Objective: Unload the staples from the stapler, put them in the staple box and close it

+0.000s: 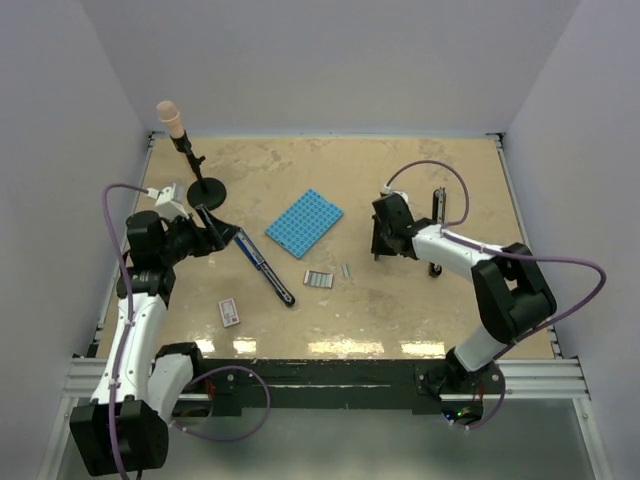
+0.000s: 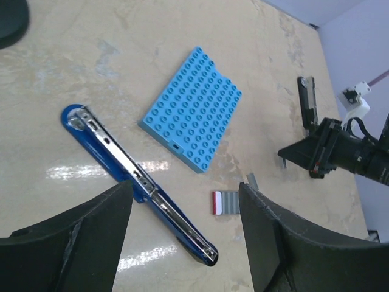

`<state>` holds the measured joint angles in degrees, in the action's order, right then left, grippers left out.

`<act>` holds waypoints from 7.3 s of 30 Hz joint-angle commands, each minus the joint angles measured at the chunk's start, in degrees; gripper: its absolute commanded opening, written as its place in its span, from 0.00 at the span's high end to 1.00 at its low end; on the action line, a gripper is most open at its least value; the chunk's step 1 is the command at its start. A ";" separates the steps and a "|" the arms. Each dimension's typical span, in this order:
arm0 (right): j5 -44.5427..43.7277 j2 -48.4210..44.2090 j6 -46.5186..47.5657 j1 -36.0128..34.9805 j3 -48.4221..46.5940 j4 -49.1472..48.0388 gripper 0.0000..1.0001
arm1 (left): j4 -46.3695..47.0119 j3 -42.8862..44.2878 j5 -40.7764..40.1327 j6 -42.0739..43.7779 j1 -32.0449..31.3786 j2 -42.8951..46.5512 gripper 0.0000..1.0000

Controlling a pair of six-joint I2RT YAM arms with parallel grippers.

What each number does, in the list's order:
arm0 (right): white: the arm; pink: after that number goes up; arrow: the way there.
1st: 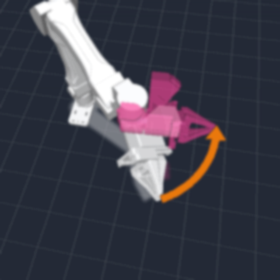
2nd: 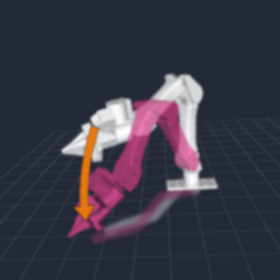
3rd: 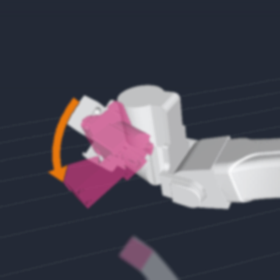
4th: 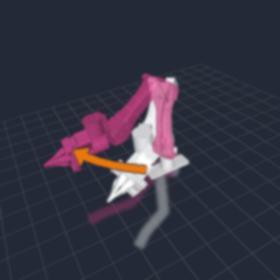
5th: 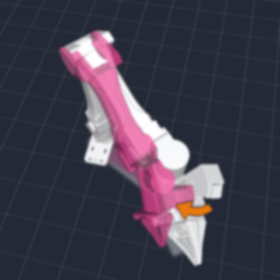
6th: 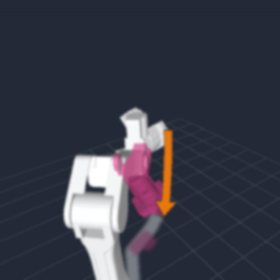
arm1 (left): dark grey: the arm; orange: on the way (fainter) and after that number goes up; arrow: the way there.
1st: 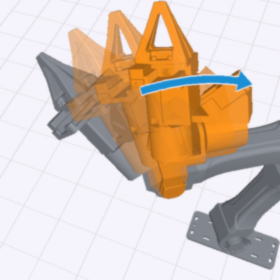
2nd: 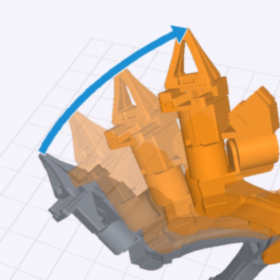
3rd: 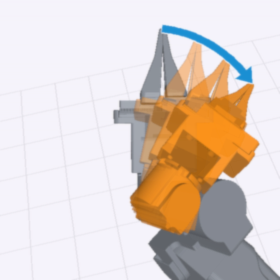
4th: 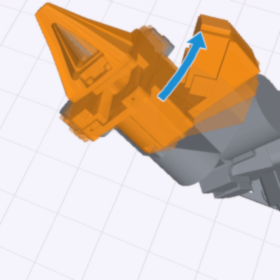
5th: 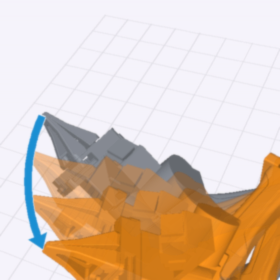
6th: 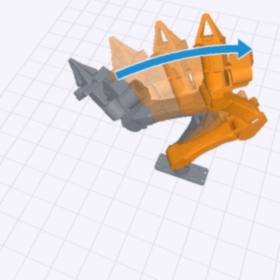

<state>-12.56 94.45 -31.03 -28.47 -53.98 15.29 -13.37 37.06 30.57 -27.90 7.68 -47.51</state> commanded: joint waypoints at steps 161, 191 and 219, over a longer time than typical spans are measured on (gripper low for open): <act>14.40 -47.43 -4.66 -1.41 10.65 -10.10 0.02 | -15.90 31.67 -40.50 -7.78 -58.48 -54.71 0.81; 14.05 -48.14 -4.31 -1.41 10.56 -9.75 0.01 | -15.82 32.73 -42.17 -7.70 -58.48 -57.26 0.79; 14.40 -47.44 -4.13 -1.33 9.85 -9.93 0.02 | -16.17 32.46 -41.29 -7.61 -58.66 -58.05 0.76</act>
<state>2.46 47.22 -35.97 -29.74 -41.89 6.44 -29.69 68.03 -10.70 -36.29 -50.41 -104.86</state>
